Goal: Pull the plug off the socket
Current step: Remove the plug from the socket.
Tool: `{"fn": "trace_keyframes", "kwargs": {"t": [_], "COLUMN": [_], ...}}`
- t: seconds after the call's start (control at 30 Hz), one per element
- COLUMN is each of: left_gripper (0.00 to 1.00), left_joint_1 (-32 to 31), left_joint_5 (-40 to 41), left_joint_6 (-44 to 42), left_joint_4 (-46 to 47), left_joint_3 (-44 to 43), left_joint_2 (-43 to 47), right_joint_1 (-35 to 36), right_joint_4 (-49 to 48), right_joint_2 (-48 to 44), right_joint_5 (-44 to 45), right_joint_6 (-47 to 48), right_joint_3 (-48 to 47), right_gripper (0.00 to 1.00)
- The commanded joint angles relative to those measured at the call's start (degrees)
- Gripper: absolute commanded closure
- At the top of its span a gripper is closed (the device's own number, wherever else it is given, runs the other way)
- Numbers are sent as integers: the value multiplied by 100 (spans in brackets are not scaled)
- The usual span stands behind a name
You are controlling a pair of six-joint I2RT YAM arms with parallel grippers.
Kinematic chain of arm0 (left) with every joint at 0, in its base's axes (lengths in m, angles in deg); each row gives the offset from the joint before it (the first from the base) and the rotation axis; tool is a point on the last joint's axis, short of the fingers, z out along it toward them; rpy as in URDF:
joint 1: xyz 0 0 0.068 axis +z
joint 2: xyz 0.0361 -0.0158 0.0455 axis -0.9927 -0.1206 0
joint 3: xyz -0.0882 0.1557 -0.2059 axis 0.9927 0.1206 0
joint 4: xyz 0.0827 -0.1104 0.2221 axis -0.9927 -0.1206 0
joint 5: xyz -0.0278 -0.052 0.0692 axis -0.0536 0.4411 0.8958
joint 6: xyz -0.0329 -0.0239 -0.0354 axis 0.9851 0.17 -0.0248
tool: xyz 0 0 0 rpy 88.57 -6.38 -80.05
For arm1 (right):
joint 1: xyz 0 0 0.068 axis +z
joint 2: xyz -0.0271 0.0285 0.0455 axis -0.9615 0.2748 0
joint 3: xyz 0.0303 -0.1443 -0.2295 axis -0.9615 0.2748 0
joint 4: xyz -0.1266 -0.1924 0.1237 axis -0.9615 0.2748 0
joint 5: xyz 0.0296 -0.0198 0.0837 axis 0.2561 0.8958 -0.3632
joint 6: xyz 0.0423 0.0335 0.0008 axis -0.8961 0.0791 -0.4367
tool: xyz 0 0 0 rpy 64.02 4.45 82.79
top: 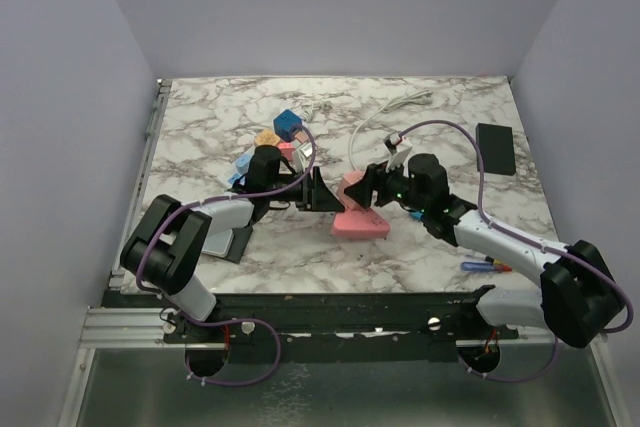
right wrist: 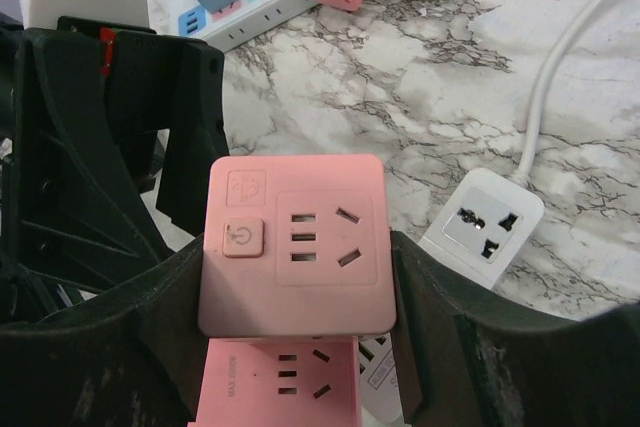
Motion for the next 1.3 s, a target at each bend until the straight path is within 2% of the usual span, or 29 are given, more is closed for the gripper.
{"fn": "trace_keyframes", "kwargs": {"t": [0.0, 0.27, 0.47, 0.83, 1.27], "left_gripper": [41, 15, 4, 1, 2], "left_joint_1": [-102, 186, 338, 300, 96], "left_joint_5": [-415, -94, 160, -4, -43], "left_joint_6": [-110, -121, -218, -193, -87], "left_joint_4": [238, 214, 25, -43, -14], "left_joint_3": [-208, -124, -93, -90, -82], "left_joint_2": [-64, 141, 205, 88, -68], "right_joint_1": [52, 53, 61, 251, 407], "right_joint_4": [-756, -624, -619, -1625, -2011], "right_joint_2": [192, 307, 73, -95, 145], "right_joint_5": [-415, -380, 344, 1444, 1507], "right_joint_6": [-20, 22, -70, -512, -637], "right_joint_3": [-172, -123, 120, 464, 248], "right_gripper": [100, 99, 99, 100, 99]}}
